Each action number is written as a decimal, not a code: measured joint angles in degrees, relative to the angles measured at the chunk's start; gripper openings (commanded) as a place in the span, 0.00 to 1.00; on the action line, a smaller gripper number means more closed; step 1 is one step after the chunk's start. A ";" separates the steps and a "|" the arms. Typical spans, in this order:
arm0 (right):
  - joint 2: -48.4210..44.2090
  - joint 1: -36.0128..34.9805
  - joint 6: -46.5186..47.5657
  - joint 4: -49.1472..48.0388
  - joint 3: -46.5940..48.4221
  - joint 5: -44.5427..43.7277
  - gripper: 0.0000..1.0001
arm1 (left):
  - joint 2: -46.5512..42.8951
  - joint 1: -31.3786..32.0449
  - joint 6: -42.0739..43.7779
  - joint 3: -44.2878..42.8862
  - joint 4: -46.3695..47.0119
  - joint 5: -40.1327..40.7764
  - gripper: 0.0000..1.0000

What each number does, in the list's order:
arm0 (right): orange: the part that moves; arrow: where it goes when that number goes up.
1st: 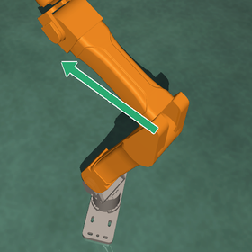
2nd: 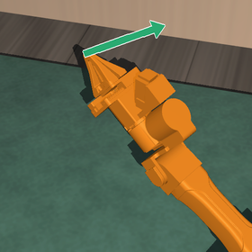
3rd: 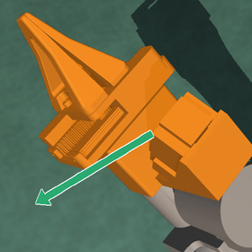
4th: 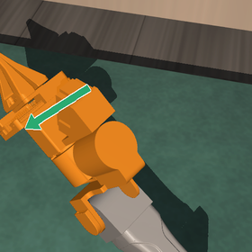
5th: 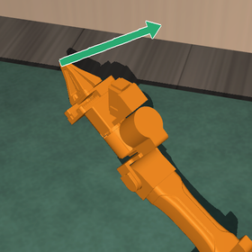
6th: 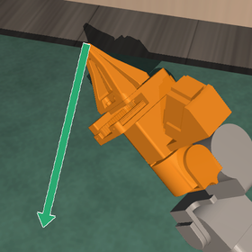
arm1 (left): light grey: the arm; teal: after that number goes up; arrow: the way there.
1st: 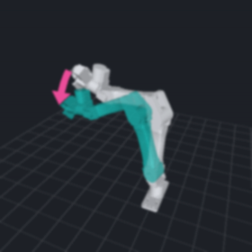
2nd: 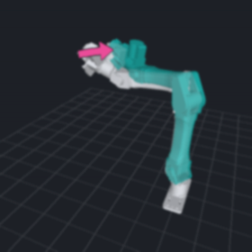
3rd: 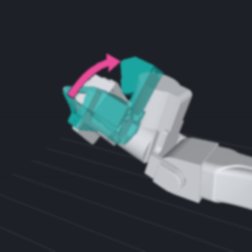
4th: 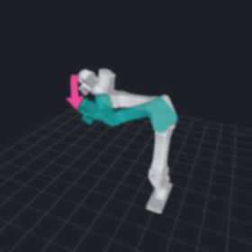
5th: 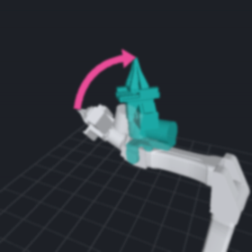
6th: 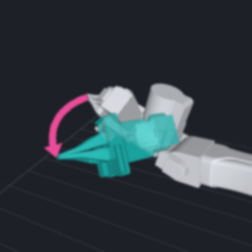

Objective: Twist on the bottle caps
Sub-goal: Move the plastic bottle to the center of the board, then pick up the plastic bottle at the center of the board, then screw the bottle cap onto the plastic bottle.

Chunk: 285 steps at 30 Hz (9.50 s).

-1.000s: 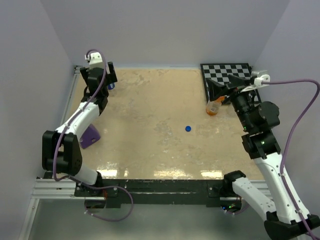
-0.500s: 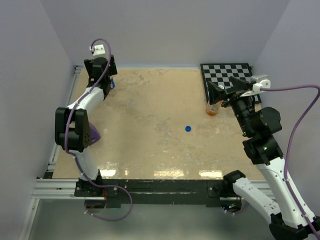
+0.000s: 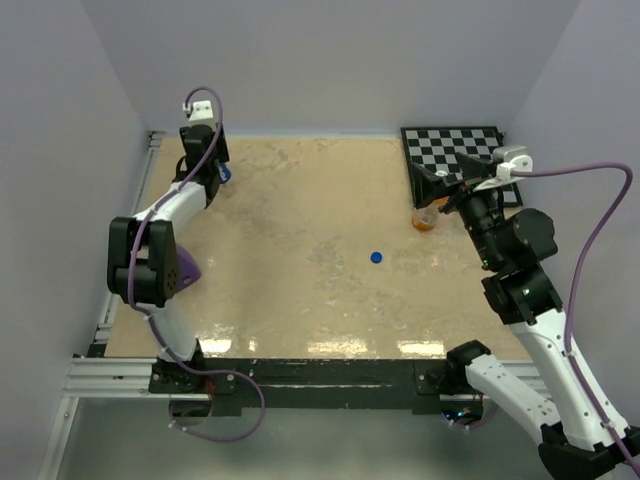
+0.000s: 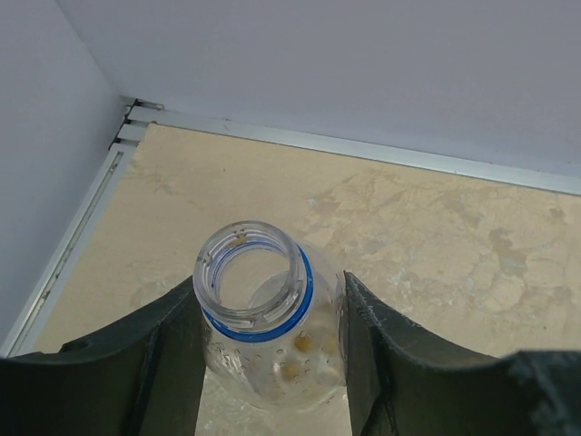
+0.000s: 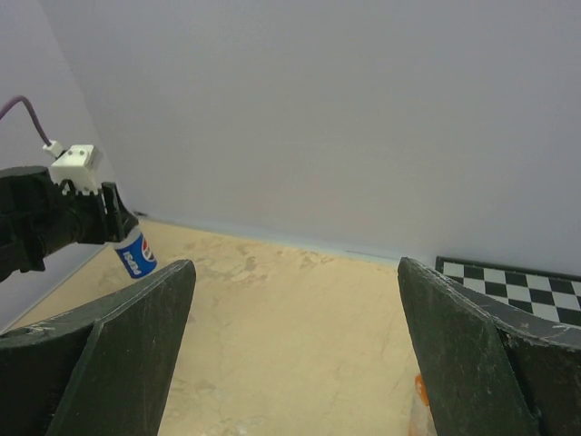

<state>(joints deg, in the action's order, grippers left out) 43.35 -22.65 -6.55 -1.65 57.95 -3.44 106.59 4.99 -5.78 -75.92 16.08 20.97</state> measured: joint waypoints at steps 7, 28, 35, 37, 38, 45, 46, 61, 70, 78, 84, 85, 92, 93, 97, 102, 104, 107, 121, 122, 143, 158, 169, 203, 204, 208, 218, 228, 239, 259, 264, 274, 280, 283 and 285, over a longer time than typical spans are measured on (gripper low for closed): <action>1.14 -0.15 -0.02 -0.02 0.00 2.56 0.99 | -10.29 1.16 2.23 6.78 -2.12 -9.38 0.49; 8.70 -0.17 -0.26 2.91 -2.73 24.87 0.99 | -41.59 37.03 10.47 40.74 0.13 -28.46 0.55; 12.63 -2.08 0.55 6.23 -3.10 29.86 0.92 | -41.00 38.23 13.09 42.18 4.50 -34.99 0.59; 13.81 -3.08 0.87 7.52 -3.10 30.12 0.92 | -40.89 38.27 13.57 42.91 6.12 -36.30 0.60; 14.47 -3.65 1.07 8.15 -3.06 30.14 0.92 | -40.87 38.29 13.90 43.25 6.47 -36.87 0.62; 17.53 -9.03 2.51 11.30 -2.64 29.94 0.85 | -39.69 38.34 14.40 43.45 8.59 -39.12 0.70; 17.92 -9.75 2.71 11.39 -2.51 29.97 0.83 | -39.52 38.34 14.43 43.45 8.74 -39.45 0.71; 23.52 -16.41 4.94 11.26 -0.63 30.03 0.70 | -38.99 38.56 14.60 43.25 9.25 -40.44 0.72; 26.80 -17.99 5.27 10.95 -0.52 29.86 0.63 | -38.97 38.58 14.60 43.25 9.14 -40.92 0.73; 28.94 -18.23 5.38 9.88 -0.52 28.79 0.37 | -38.97 38.58 14.56 43.25 8.22 -40.89 0.75; 29.00 -18.29 6.49 9.16 -0.17 28.28 0.02 | -38.99 38.58 14.32 43.23 7.82 -40.54 0.77; 29.00 -18.32 6.86 9.16 -0.17 28.20 0.00 | -38.99 38.60 13.77 43.23 7.78 -39.93 0.78; 27.56 -18.32 6.03 8.85 -0.17 25.05 0.00 | -40.06 38.93 6.29 41.31 3.10 -31.19 0.88; 26.91 -18.32 5.53 8.63 -0.17 24.06 0.00 | -40.46 39.01 4.70 40.65 1.90 -29.70 0.92; 24.06 -18.14 3.85 7.63 0.07 21.09 0.00 | -42.42 39.08 1.42 37.11 -3.63 -25.18 1.00; 20.68 -16.55 2.14 7.23 0.76 18.71 0.00 | -47.76 39.28 0.96 35.52 -8.94 -18.40 1.00; 19.50 -15.54 1.73 7.61 1.07 17.81 0.00 | -50.82 39.26 0.92 36.57 -8.70 -15.17 1.00; 18.43 -14.69 1.38 7.78 1.77 16.98 0.00 | -56.39 38.93 0.90 39.67 -7.96 -11.65 1.00; 15.06 -14.03 0.55 8.35 5.42 16.61 0.00 | -63.36 38.91 2.14 44.76 -6.95 -10.32 1.00; 14.82 -14.03 0.55 8.39 5.70 16.65 0.00 | -64.72 38.91 2.34 45.46 -6.23 -10.29 0.94; 11.58 -14.03 0.57 8.98 7.82 26.27 0.00 | -70.29 38.91 7.50 51.49 5.25 -21.66 0.97; 11.96 -14.03 -0.81 6.69 8.20 39.08 0.00 | -63.23 38.91 17.62 45.42 6.95 -38.16 0.83; 13.55 -14.03 -2.03 4.83 8.17 42.64 0.00 | -58.40 38.91 18.99 41.62 7.02 -45.00 0.84; 17.97 -14.03 3.06 14.27 13.66 46.73 0.00 | -53.81 38.60 17.27 42.05 6.84 -46.90 0.78; 17.62 -14.03 3.04 14.16 13.66 46.73 0.00 | -53.81 38.56 17.14 42.07 6.86 -46.90 0.78; 16.24 -14.03 3.02 13.79 13.68 46.75 0.00 | -53.81 38.56 16.28 42.07 7.04 -46.90 0.78; 16.22 -14.03 2.64 13.14 13.66 46.75 0.01 | -53.81 38.49 13.79 42.95 9.70 -47.43 0.72; 16.22 -14.01 2.47 12.83 13.57 46.45 0.44 | -54.82 38.36 13.18 43.01 8.61 -46.62 0.60; 14.60 -14.03 1.05 12.83 13.38 40.85 0.98 | -56.22 38.18 11.13 43.04 6.16 -41.64 0.54; 33.90 -11.98 -5.70 25.59 6.29 0.00 0.97 | -78.01 38.14 12.50 46.75 -11.30 -25.35 0.52; 44.24 -7.61 -6.14 27.91 3.85 -2.51 0.93 | -78.09 38.14 13.20 47.56 -12.68 -24.79 0.51; 55.52 -6.51 -5.66 28.26 4.28 -4.74 0.80 | -79.65 38.14 14.62 47.78 -14.38 -24.46 0.51; 56.52 -6.40 -4.90 28.44 4.83 -4.28 0.61 | -80.13 38.14 14.91 47.78 -14.12 -23.71 0.52; 57.00 -6.12 -4.61 28.37 5.27 -3.87 0.54 | -80.06 38.14 14.99 47.78 -14.12 -23.67 0.52; 57.92 -6.03 -4.35 28.26 5.73 -3.17 0.52 | -80.02 38.14 15.02 47.78 -14.12 -23.65 0.52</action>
<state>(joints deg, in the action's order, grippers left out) 101.27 -28.69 -10.90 26.61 63.68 -6.61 26.57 43.13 9.23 -28.14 1.96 -2.68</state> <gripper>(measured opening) 0.545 0.522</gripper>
